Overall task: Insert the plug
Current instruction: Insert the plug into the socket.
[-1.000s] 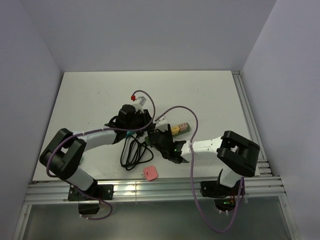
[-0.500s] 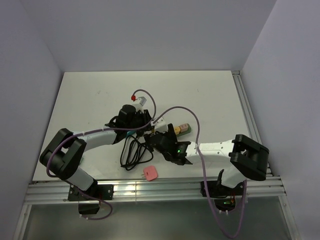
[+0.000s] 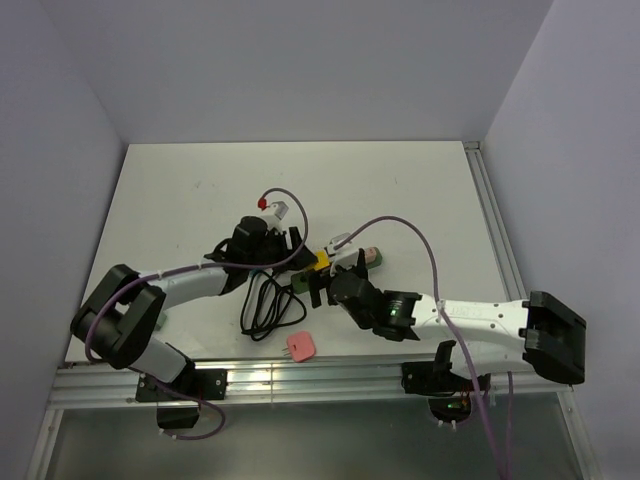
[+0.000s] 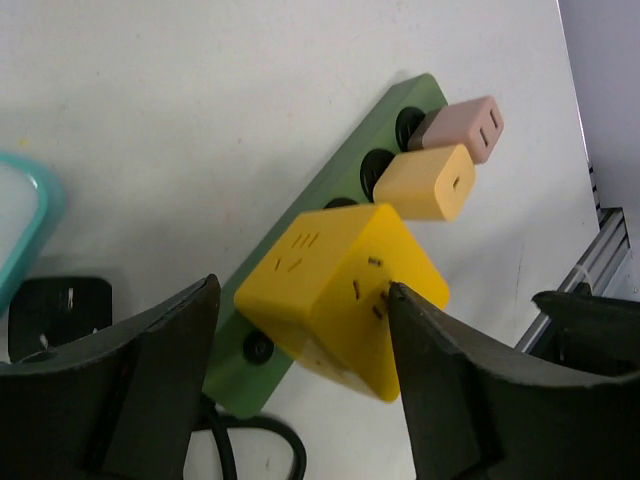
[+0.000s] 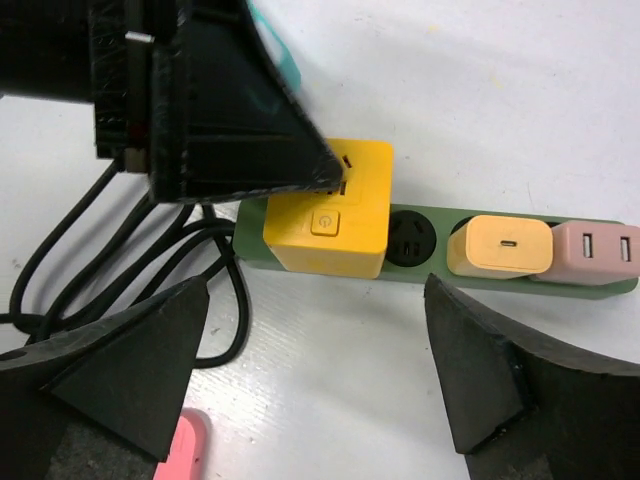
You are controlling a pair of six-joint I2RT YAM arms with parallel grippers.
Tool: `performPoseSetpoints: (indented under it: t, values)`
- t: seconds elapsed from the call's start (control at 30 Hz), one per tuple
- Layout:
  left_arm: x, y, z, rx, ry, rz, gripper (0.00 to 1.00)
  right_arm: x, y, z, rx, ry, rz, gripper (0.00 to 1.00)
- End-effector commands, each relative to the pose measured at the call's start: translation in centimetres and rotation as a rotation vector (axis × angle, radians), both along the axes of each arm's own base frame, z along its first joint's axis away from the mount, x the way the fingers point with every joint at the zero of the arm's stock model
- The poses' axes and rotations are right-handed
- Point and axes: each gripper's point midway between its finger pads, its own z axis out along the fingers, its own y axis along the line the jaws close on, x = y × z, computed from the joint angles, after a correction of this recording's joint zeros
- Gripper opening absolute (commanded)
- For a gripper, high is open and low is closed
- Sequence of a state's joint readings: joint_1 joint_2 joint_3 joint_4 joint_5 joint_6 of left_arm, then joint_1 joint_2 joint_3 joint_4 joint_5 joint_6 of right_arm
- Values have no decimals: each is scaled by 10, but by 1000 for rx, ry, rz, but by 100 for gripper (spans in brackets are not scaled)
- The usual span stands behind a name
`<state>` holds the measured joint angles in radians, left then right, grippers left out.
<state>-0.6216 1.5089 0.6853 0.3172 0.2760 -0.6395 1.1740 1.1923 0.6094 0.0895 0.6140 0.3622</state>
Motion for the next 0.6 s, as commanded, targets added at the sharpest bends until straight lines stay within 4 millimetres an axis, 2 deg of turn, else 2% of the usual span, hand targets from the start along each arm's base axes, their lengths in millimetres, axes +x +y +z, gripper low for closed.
performPoseSetpoints:
  t: [0.0, 0.03, 0.07, 0.13, 0.17, 0.2, 0.27, 0.33, 0.5, 0.57]
  values:
    - [-12, 4, 10, -10, -31, -22, 74, -7, -1, 15, 77, -3, 16, 91]
    - [-12, 5, 19, -28, -51, -19, 76, -8, -1, 15, 81, -1, 21, 87]
    - [-13, 7, 21, -35, -51, -12, 76, -9, -1, 15, 81, 1, 27, 77]
    - [-14, 13, 32, -77, -78, -2, 78, -8, -1, 16, 68, 2, 24, 71]
    - [-16, 15, 38, -102, -79, -3, 79, -8, -1, 16, 69, 5, 19, 61]
    - [-12, 22, 41, -118, -83, 18, 79, -6, -1, 13, 55, 5, 10, 55]
    - [-13, 31, 52, -161, -113, 39, 79, -3, 0, 15, 47, 1, -3, 50]
    - [-11, 39, 62, -181, -144, 62, 79, 2, 3, 14, 22, 3, -21, 46]
    - [-9, 48, 59, -182, -137, 96, 79, 11, 14, 11, -35, 18, -54, 48]
    - [-9, 47, 55, -178, -123, 93, 78, 16, 16, 4, -51, 36, -56, 47]
